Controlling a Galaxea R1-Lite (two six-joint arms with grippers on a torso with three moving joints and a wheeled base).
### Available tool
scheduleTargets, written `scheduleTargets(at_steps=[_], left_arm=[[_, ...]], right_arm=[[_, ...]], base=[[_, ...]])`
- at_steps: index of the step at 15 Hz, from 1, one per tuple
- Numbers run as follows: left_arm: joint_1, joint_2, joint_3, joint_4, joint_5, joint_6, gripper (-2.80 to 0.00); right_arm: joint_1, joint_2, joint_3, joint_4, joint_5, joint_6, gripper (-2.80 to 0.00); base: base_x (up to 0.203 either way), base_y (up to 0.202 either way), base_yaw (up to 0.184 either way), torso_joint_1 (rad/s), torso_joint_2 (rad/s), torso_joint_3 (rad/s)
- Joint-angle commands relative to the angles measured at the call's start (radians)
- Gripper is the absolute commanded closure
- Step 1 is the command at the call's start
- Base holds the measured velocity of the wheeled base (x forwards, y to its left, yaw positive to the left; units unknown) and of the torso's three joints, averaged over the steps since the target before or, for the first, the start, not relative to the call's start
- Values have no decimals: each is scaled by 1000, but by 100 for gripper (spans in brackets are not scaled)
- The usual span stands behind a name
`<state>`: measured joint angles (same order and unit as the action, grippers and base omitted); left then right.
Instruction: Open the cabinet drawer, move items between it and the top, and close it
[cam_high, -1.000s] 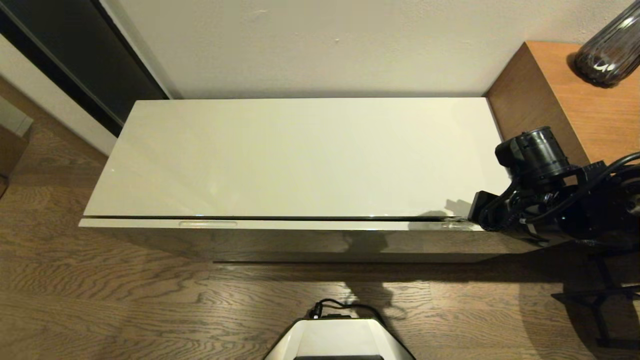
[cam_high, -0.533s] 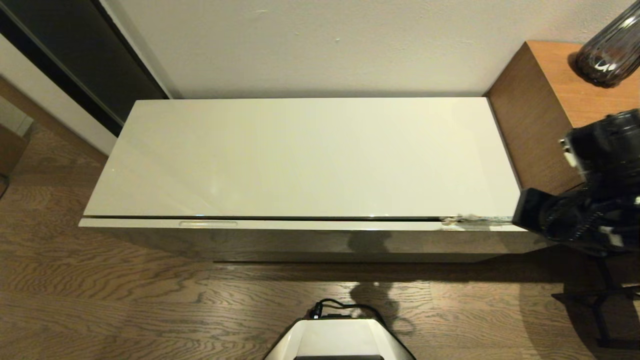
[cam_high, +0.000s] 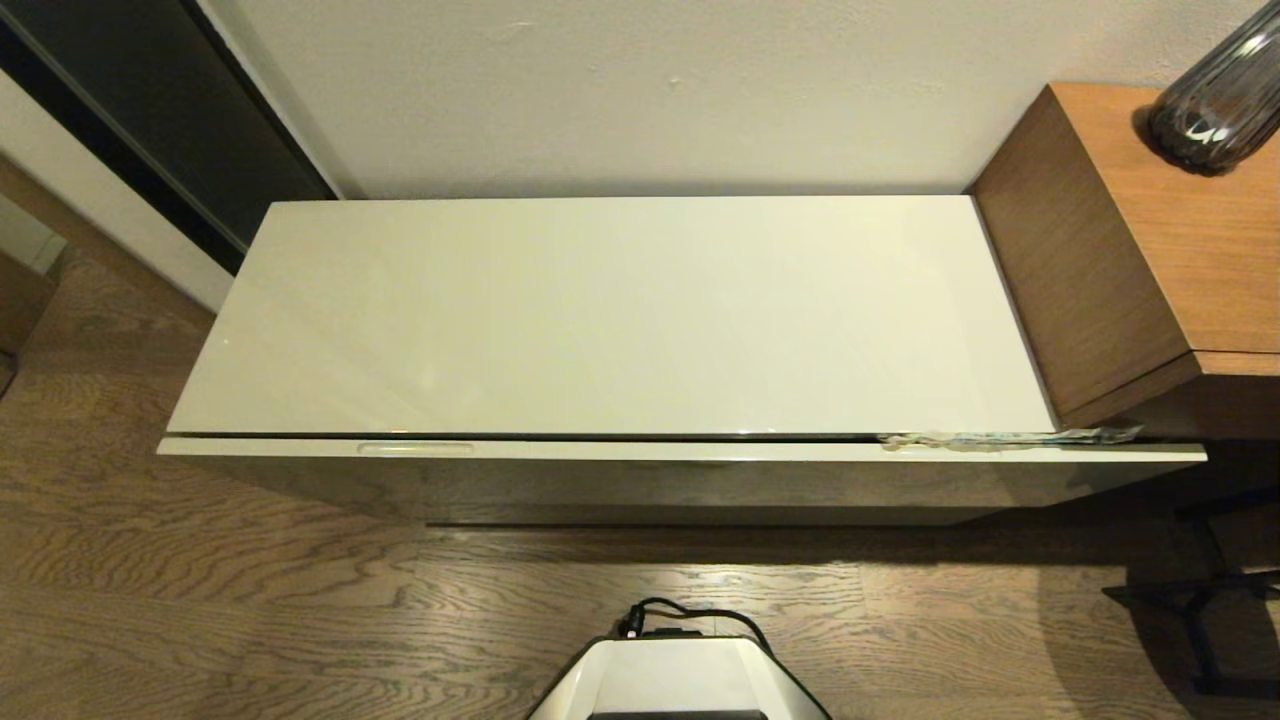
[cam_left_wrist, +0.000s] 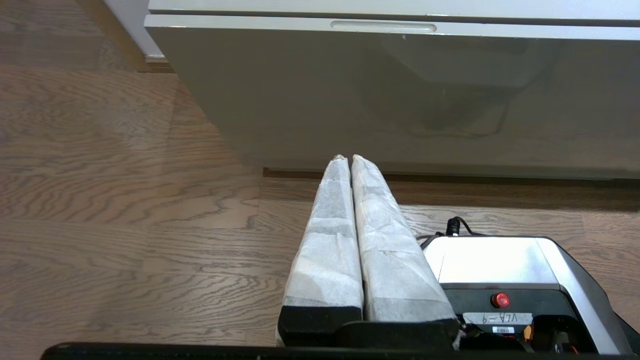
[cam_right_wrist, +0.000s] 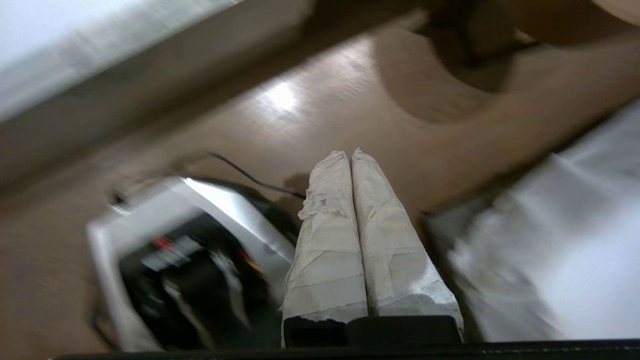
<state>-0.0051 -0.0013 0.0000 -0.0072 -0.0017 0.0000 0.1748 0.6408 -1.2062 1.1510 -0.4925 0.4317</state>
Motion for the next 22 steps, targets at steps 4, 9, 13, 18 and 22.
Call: scheduleTargets(at_steps=[4,9,13,18,22], left_arm=[[-1,1,0,0,0,0,0],[-1,1,0,0,0,0,0],[1,1,0,0,0,0,0],[-1,1,0,0,0,0,0],[0,1,0,0,0,0,0]], right_arm=[[-148,-523,105,265,99,-138,0],[-164,-608,507,-420,160,-296,0],[-165,-625,1002,-1025,231,-458,0],[-166,-636,1205,-1120,517,-518,0],[-166,-638,1205,-1120,515,-512,0]], base=[[0,0,0,0,0,0],[0,0,0,0,0,0],[0,0,0,0,0,0],[0,0,0,0,0,0],[0,0,0,0,0,0]])
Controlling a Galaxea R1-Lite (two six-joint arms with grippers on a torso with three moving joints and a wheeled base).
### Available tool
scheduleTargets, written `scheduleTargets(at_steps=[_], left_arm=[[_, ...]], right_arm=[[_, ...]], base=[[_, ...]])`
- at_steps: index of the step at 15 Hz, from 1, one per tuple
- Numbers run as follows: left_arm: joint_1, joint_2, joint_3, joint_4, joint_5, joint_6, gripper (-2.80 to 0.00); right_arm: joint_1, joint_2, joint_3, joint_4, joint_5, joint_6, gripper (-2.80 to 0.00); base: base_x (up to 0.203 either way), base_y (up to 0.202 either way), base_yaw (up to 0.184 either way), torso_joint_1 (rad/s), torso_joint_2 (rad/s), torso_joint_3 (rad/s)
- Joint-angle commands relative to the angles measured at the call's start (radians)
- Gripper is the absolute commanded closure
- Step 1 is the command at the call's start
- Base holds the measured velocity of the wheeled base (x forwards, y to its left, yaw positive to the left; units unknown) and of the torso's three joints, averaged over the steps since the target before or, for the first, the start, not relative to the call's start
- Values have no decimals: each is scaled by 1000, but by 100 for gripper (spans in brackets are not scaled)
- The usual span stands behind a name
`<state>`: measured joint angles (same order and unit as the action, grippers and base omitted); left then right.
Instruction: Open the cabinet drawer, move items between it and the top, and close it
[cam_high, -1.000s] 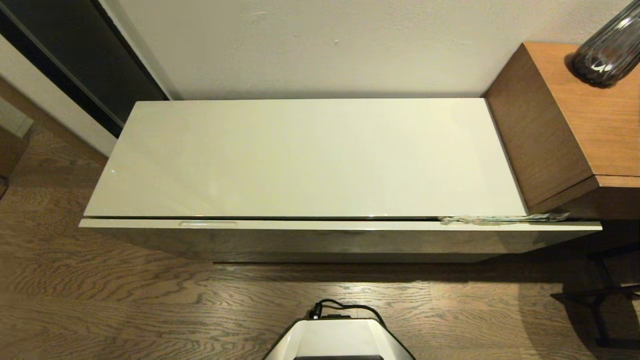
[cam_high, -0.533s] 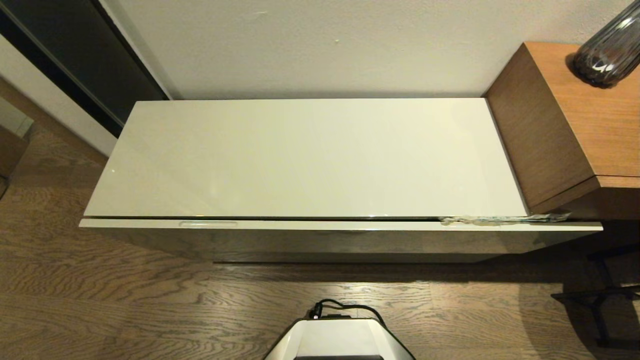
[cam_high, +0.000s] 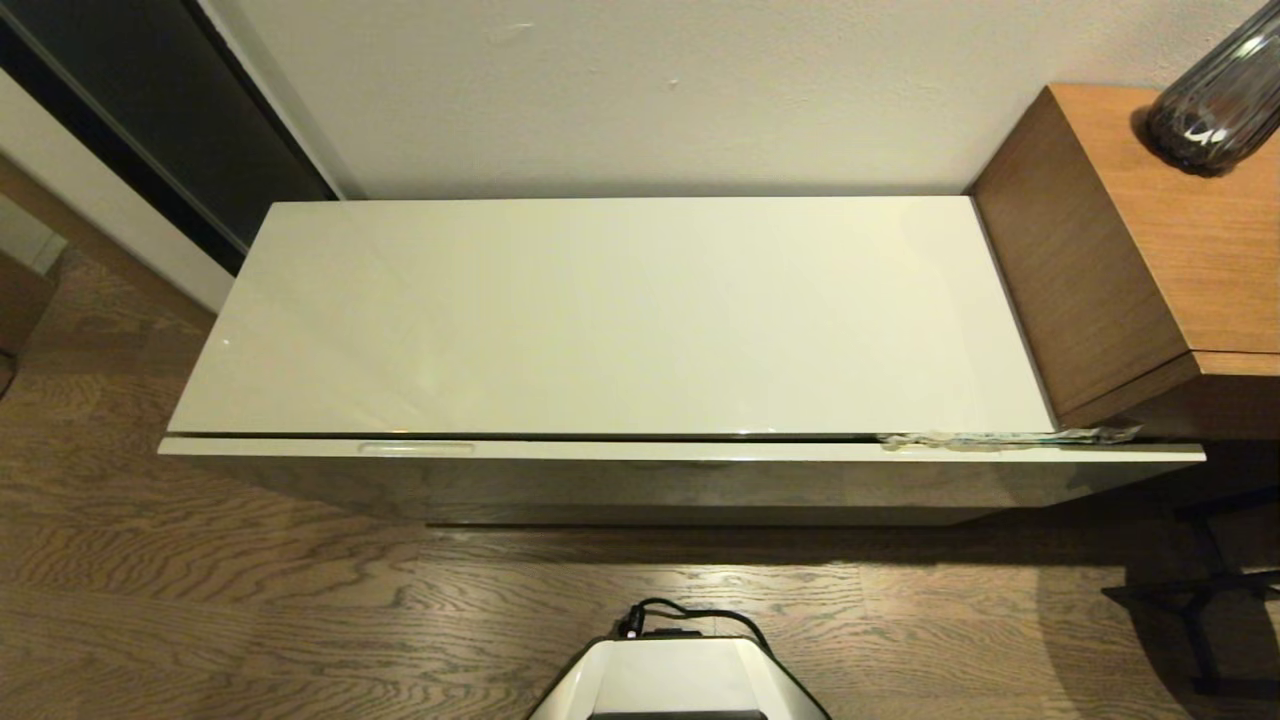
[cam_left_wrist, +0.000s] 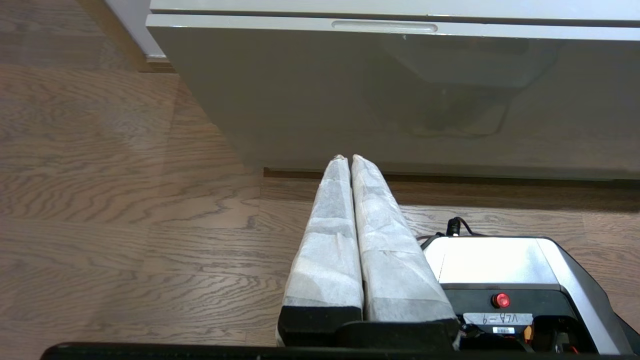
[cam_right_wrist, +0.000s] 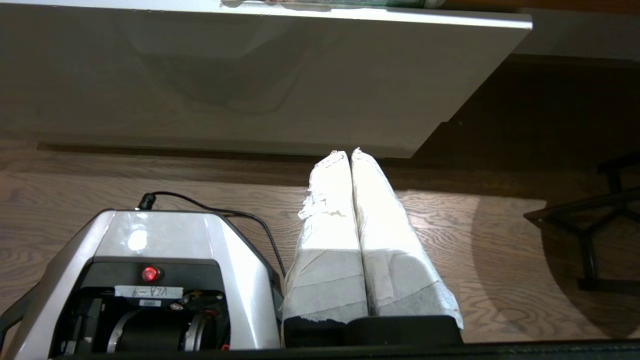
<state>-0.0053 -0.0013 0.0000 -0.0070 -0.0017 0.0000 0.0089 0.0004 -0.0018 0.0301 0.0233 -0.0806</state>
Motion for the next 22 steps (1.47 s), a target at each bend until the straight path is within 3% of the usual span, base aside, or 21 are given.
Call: scheduleTargets(at_steps=[1,22], left_arm=[[-1,1,0,-1,0,0,0],[1,1,0,-1,0,0,0]], right_arm=[[0,3,2,-1,-2,1,0],[0,3,2,-3,-6,18,0]], base=[[0,0,0,0,0,0],[0,0,0,0,0,0]])
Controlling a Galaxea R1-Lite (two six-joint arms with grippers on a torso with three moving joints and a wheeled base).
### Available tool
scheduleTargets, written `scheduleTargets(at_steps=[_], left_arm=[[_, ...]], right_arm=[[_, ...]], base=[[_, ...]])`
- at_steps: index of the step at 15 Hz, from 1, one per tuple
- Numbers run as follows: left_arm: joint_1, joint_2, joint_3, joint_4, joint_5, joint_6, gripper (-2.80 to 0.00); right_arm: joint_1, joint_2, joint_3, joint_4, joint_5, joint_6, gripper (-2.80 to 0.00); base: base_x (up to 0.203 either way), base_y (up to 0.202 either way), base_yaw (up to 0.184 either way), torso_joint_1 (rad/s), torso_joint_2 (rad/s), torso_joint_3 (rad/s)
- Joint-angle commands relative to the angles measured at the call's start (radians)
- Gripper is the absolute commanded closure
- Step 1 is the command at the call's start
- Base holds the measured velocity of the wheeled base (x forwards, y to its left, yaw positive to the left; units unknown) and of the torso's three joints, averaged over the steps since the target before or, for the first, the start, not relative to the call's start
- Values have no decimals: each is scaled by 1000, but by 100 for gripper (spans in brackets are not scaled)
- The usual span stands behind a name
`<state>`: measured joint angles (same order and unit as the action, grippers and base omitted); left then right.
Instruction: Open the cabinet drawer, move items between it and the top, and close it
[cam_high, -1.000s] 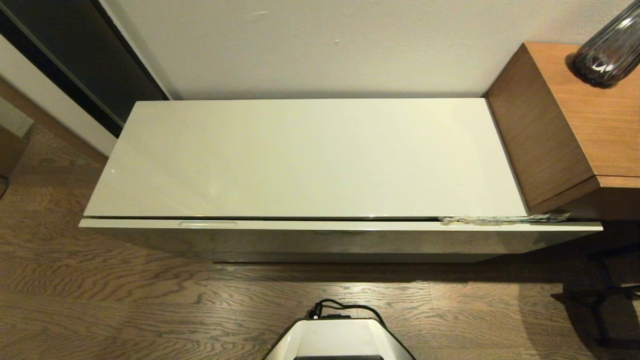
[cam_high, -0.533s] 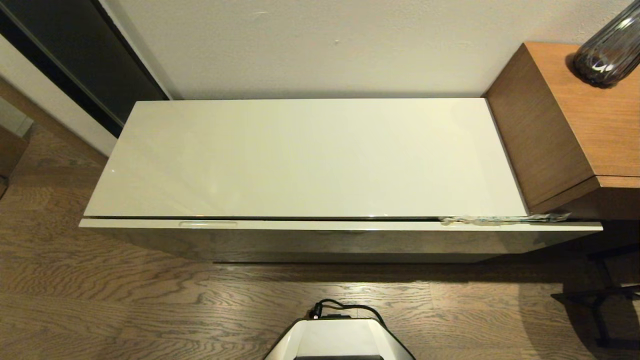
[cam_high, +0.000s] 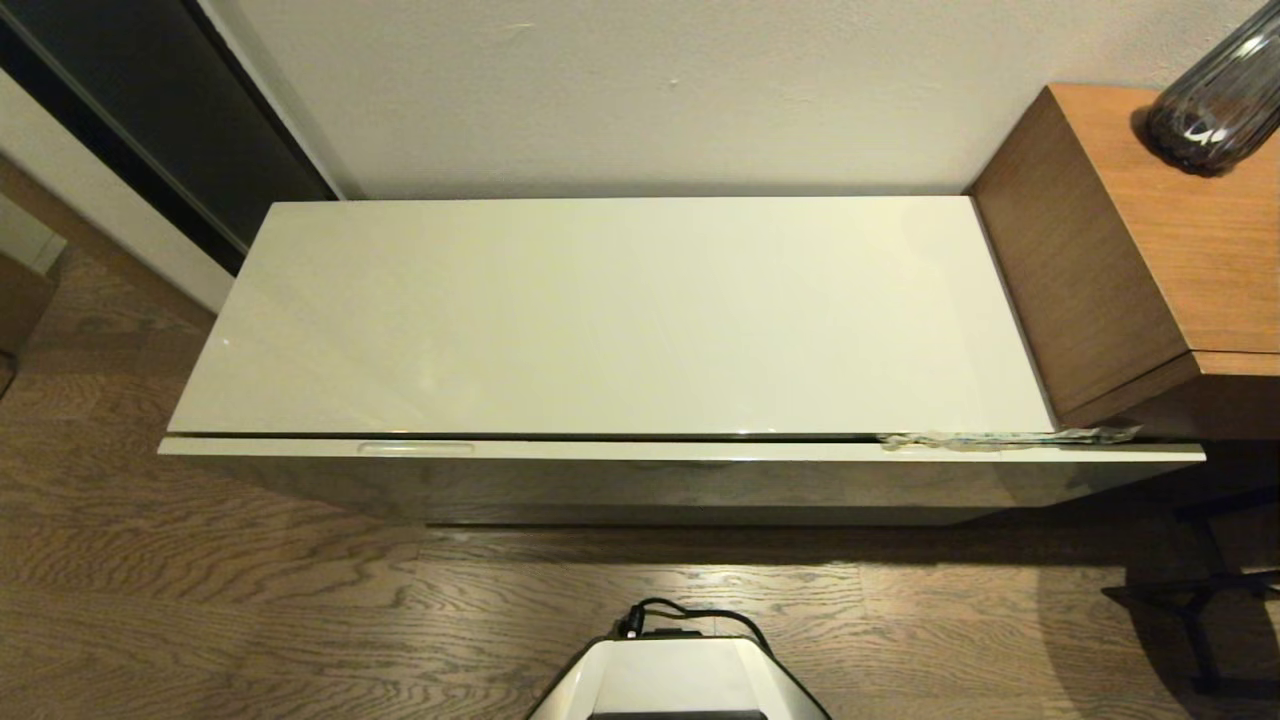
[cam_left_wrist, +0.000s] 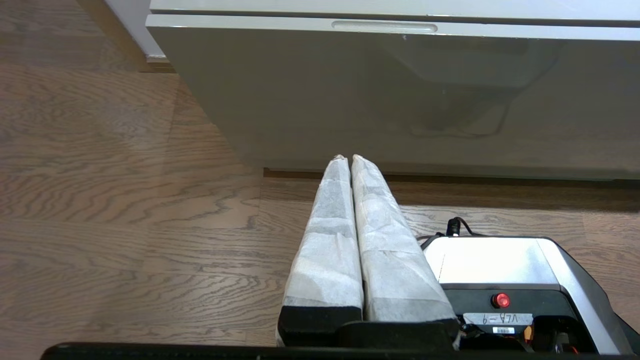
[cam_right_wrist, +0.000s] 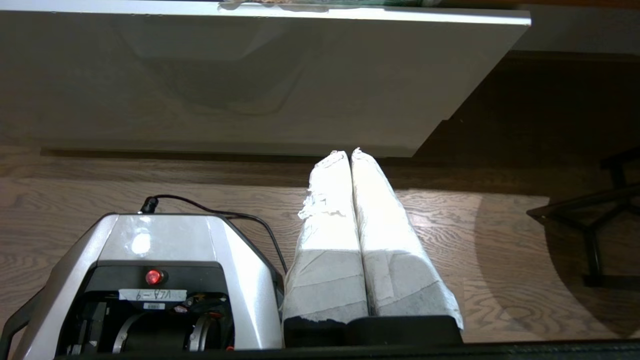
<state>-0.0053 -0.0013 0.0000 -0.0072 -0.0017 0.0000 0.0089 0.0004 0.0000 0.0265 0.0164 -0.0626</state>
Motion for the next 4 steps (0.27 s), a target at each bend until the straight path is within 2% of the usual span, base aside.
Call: scheduleTargets(at_steps=[1,4], left_arm=[[1,1,0,0,0,0,0],[0,1,0,0,0,0,0]], right_arm=[[0,3,0,1,0,1,0],[0,3,0,1,0,3,0]], base=[[0,0,0,0,0,0],[0,0,0,0,0,0]])
